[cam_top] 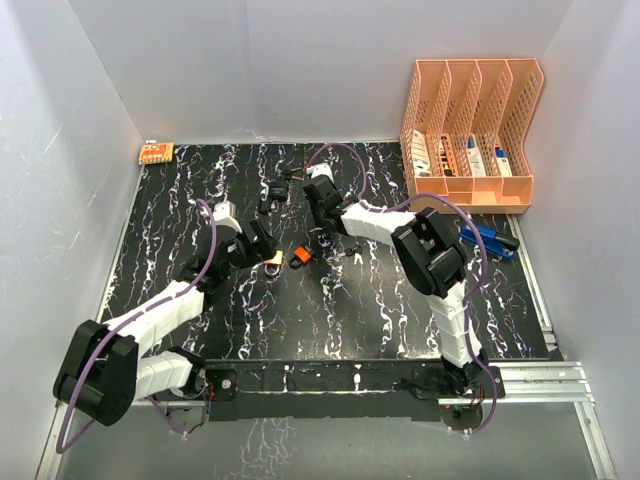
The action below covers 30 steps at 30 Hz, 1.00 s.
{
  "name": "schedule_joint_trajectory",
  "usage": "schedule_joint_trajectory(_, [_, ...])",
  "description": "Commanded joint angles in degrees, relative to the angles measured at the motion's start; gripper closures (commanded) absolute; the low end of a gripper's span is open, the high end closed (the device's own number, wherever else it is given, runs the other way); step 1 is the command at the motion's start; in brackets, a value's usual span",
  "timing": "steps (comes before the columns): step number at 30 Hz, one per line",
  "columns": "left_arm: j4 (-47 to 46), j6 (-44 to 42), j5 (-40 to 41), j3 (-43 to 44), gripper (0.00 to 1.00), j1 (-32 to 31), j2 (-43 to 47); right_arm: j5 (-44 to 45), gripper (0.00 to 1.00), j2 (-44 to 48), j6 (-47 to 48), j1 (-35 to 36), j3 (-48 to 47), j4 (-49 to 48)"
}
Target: Unlock with the key
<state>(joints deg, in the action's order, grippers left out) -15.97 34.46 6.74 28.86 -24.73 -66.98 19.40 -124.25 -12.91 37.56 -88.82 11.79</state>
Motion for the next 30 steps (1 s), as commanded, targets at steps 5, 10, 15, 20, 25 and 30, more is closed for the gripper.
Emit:
schedule_joint_trajectory(5, [-10.3, -2.7, -7.9, -3.3, 0.1, -0.2, 3.6, 0.8, 1.0, 14.3, 0.5, 0.3, 7.8, -10.1])
schedule_joint_trajectory(10, [-15.1, -5.1, -15.7, -2.9, 0.12, -0.2, 1.4, -1.1, 1.0, 23.0, -0.6, 0.3, 14.3, -12.3])
schedule_joint_trajectory(15, [-21.5, -6.2, -22.0, -3.4, 0.14, -0.2, -1.7, -3.3, 1.0, 33.7, -3.0, 0.4, 21.5, -13.8])
schedule_joint_trajectory(20, [-26.8, -7.0, -25.6, -3.2, 0.15, -0.5, -3.7, -5.6, 1.0, 43.6, -5.5, 0.4, 28.1, -15.1])
schedule_joint_trajectory(25, [-31.6, -8.7, -28.4, -2.2, 0.18, -2.8, -6.4, -7.9, 1.0, 50.2, -6.9, 0.4, 31.2, -14.6])
schedule_joint_trajectory(30, [-32.1, -10.0, -28.2, 0.5, 0.2, -6.2, -9.6, -9.5, 1.0, 52.5, -7.5, 0.3, 32.9, -14.1])
